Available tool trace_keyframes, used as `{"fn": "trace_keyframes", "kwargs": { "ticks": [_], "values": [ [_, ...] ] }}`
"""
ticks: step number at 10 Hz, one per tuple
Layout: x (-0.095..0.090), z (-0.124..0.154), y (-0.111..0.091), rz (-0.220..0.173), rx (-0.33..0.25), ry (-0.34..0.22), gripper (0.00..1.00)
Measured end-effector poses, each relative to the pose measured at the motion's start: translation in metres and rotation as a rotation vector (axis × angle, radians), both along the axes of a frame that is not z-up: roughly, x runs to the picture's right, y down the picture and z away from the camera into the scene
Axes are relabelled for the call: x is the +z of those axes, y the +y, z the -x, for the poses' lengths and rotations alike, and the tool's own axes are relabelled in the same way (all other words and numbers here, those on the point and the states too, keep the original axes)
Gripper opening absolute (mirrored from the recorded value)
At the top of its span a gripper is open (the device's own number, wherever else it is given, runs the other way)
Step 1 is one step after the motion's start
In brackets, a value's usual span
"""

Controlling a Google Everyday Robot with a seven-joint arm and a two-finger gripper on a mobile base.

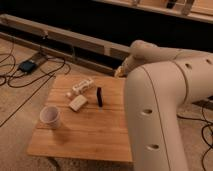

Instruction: Knock the eraser over

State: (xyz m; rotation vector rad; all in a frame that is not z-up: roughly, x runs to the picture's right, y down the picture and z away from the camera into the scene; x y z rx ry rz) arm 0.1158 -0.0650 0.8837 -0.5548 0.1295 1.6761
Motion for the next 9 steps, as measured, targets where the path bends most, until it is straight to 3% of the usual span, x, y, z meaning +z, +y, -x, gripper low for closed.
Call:
{"fn": "trace_keyframes", "kwargs": {
  "ticks": [2,5,7,9],
  "values": [
    [0.000,0.002,0.001,0.001,-0.004,-0.003,0.60],
    [0.001,0.049,0.011,0.012,-0.067,-0.038,0.60],
    [0.003,0.066,0.014,0.014,-0.107,-0.067,0.60],
    [0.006,0.089,0.013,-0.019,-0.166,-0.123,0.60]
  ]
}}
